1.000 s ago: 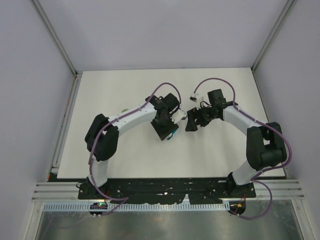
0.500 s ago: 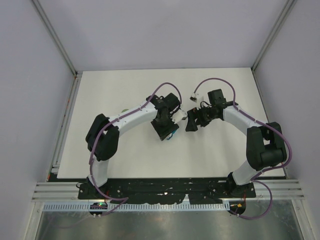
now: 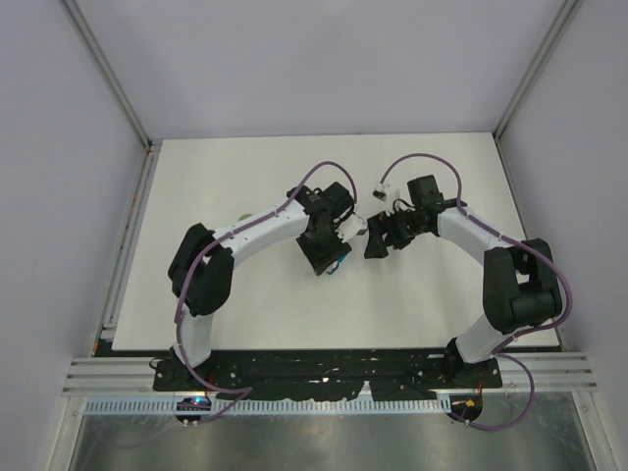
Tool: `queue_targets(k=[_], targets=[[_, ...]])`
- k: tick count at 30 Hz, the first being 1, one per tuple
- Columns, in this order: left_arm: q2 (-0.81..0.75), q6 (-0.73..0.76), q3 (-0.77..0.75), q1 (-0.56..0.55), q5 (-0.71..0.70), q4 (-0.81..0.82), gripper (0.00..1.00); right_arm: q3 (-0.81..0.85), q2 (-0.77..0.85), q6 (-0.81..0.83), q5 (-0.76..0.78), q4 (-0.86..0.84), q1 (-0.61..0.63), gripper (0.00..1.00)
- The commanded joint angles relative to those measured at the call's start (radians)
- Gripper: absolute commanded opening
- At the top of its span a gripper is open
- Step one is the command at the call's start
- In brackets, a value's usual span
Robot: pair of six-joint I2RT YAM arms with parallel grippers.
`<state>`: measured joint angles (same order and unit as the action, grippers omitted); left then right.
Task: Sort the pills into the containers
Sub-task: Pour the pill into the pill container.
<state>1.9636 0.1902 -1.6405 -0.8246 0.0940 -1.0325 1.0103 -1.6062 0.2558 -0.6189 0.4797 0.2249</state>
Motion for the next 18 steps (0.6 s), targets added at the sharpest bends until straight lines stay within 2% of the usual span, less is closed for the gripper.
queue_targets(k=[1,18], targets=[[-0.028,0.000,-0.005,-0.005,-0.007,0.006,0.00,0.017,-0.003,-0.001,-0.005,-0.006,-0.002,0.90],[-0.054,0.002,0.022,-0.005,-0.002,0.026,0.00,0.017,-0.001,-0.003,-0.004,-0.006,-0.004,0.90]])
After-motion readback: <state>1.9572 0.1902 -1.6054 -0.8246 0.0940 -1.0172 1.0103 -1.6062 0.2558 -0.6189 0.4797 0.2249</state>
